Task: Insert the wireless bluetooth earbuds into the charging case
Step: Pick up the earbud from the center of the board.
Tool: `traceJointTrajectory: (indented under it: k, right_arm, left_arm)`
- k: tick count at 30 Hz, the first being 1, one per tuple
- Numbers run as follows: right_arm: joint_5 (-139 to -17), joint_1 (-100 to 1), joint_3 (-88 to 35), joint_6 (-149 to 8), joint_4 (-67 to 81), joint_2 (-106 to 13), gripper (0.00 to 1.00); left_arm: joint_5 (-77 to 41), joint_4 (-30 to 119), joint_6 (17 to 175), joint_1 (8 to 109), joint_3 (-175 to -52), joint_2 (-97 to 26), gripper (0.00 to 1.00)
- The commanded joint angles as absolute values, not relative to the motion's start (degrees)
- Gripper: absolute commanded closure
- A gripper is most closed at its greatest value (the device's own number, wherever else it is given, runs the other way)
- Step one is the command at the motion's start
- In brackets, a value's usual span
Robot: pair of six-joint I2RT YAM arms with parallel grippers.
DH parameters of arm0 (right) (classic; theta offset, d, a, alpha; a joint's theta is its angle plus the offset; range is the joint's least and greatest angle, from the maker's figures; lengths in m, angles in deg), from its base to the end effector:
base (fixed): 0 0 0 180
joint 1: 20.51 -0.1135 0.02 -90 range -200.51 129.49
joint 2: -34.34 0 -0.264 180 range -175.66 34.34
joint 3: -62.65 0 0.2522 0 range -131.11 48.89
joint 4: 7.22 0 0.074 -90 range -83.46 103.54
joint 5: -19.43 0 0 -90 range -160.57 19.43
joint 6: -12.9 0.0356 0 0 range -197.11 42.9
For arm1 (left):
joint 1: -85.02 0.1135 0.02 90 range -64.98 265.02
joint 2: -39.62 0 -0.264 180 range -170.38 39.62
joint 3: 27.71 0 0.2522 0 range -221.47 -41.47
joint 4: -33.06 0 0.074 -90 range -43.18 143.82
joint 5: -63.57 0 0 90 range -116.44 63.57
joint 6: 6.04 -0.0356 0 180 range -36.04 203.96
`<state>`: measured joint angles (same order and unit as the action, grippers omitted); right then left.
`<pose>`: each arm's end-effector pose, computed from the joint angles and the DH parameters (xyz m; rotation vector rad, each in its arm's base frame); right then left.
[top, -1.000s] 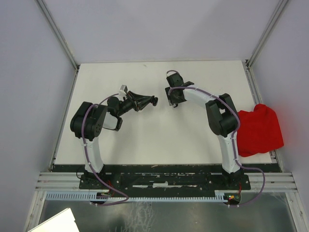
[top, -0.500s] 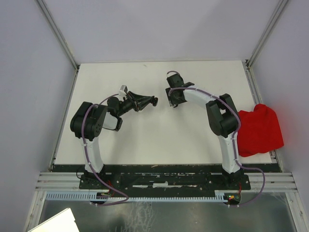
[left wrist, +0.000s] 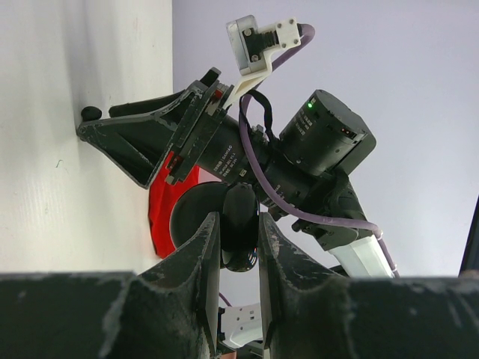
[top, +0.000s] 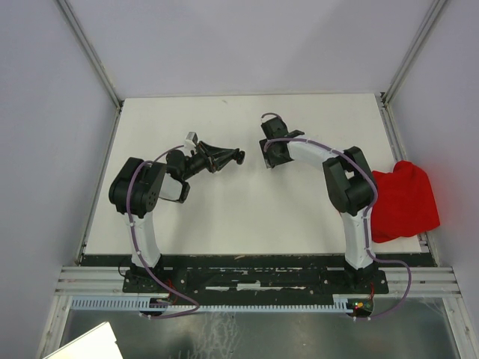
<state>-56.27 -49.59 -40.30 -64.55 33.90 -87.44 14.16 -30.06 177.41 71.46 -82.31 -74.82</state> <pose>0.3994 0.2120 0.1626 -0.2833 2.5511 -0.0561 0.3414 -0.1062 0.1416 -0.6107 1.8189 -1.9138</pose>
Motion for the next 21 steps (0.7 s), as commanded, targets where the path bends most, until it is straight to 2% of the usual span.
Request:
traceJointTrajectory:
  k: [1, 13, 21]
  right_arm:
    - [-54.75, -49.27, -38.84, -65.22, 34.87, -84.46, 0.35]
    - [-54.94, -48.72, -38.81, -65.39, 35.39, -83.51, 0.35]
    - [-60.2, -48.79, -41.15, -64.71, 35.68, -84.23, 0.35]
  left_arm:
    - [13.91, -34.11, 180.2, 71.8, -81.68, -74.15, 0.97]
    - [13.82, -34.04, 180.12, 71.84, -81.46, -73.79, 0.97]
    - [13.86, -34.04, 180.2, 71.83, -81.89, -74.48, 0.97]
